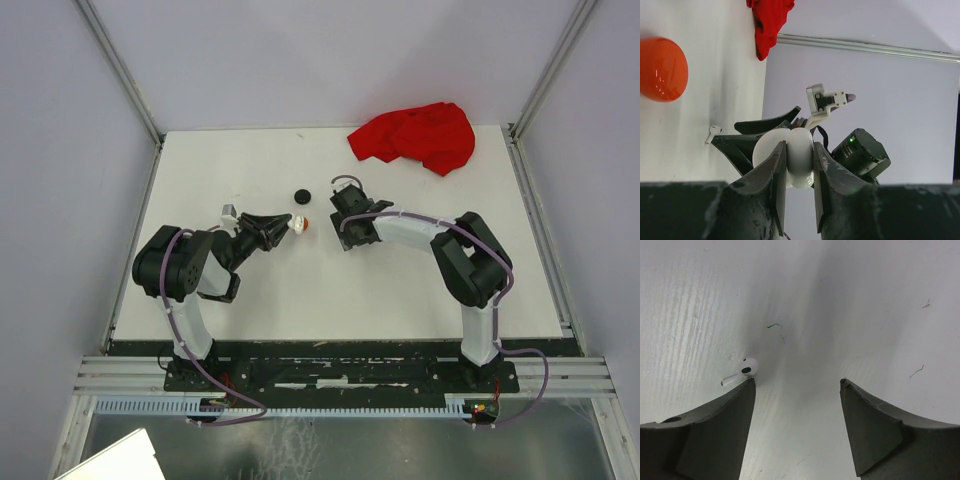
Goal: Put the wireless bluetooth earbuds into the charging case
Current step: Pick up the earbud from the center of the board.
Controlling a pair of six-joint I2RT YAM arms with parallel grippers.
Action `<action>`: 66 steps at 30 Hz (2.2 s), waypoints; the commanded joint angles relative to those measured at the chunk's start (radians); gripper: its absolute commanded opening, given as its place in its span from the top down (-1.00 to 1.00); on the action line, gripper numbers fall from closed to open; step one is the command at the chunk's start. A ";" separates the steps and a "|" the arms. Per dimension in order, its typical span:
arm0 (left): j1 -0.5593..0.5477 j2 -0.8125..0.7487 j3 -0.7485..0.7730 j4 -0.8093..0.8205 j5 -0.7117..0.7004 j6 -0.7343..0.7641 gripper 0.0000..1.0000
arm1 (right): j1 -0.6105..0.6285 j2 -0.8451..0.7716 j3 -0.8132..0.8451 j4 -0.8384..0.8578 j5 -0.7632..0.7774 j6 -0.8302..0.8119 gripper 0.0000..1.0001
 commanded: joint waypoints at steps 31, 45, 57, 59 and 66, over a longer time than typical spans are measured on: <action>0.005 -0.004 0.006 0.104 0.019 -0.047 0.94 | -0.025 -0.055 0.087 -0.008 -0.215 0.158 -0.24; 0.005 0.001 0.002 0.111 0.019 -0.047 0.94 | -0.025 0.019 0.128 -0.041 -0.233 0.262 -0.08; 0.006 0.004 -0.005 0.122 0.021 -0.077 0.94 | -0.041 0.053 0.126 -0.034 -0.221 0.320 0.01; 0.007 0.006 -0.004 0.122 0.021 -0.077 0.94 | -0.044 0.057 0.128 -0.035 -0.223 0.323 0.02; 0.007 0.006 -0.004 0.123 0.020 -0.077 0.94 | -0.053 0.072 0.133 -0.031 -0.226 0.326 0.06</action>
